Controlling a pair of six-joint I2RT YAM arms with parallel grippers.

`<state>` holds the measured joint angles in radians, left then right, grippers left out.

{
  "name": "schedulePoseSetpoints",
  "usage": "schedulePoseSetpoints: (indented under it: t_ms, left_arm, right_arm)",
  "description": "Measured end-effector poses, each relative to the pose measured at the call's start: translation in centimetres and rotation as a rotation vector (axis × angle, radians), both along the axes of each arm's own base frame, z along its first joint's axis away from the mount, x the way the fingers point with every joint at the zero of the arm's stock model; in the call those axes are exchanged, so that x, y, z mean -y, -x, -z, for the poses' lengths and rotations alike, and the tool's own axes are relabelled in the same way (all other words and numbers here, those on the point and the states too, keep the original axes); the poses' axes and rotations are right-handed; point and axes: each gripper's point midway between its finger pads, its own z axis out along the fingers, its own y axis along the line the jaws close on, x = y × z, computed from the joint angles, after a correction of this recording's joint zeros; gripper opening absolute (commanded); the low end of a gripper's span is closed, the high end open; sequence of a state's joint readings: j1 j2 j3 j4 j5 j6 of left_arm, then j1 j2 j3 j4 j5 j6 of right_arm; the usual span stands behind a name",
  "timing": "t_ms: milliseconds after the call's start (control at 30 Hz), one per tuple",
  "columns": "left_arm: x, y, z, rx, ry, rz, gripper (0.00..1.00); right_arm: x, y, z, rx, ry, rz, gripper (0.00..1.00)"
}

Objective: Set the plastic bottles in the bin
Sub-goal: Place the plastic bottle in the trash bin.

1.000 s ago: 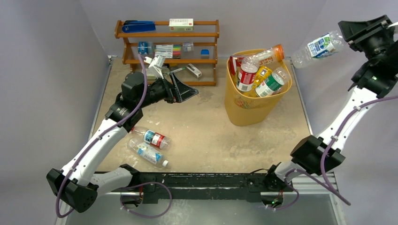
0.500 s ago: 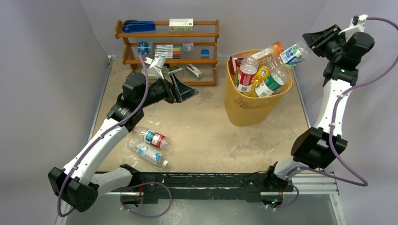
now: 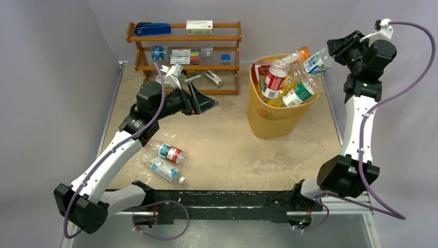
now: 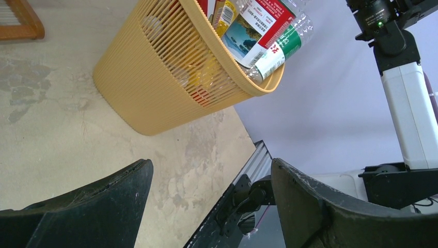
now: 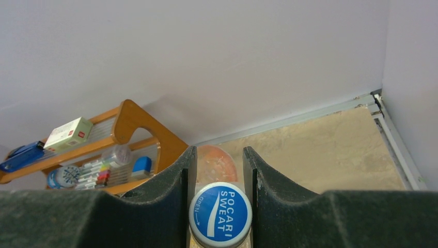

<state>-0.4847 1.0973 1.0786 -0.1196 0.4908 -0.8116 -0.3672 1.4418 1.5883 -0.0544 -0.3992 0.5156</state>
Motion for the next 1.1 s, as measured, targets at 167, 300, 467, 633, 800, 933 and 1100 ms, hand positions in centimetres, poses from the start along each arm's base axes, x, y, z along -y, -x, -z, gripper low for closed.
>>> schedulePoseSetpoints:
  t_ms: [167, 300, 467, 633, 800, 933, 1100]
  left_arm:
    - [0.0, 0.0, 0.5, -0.014, -0.003, -0.001, 0.84]
    - [0.0, 0.0, 0.5, -0.020, 0.001, -0.002, 0.84]
    - [0.0, 0.0, 0.5, -0.022, 0.004, -0.002, 0.84]
    - [0.0, 0.0, 0.5, -0.021, 0.004, -0.002, 0.84]
    - [0.0, 0.1, 0.6, -0.025, 0.001, -0.003, 0.84]
    - [-0.1, 0.0, 0.9, -0.037, -0.007, -0.014, 0.84]
    - [-0.5, -0.1, 1.9, -0.074, -0.033, -0.038, 0.84]
  right_arm:
    - [-0.6, -0.1, -0.2, 0.012, 0.040, 0.033, 0.15]
    - [-1.3, 0.2, -0.5, 0.025, 0.077, 0.040, 0.16]
    - [-1.5, 0.7, 0.0, 0.044, 0.085, 0.043, 0.17]
    - [-1.9, 1.2, -0.1, 0.053, 0.082, 0.030, 0.38]
    - [-2.6, 1.4, 0.7, 0.018, 0.060, -0.006, 0.55]
    - [-3.2, 1.8, 2.2, -0.048, 0.035, -0.026, 0.65]
    - [-3.3, 2.5, 2.3, -0.096, 0.021, -0.024, 0.75]
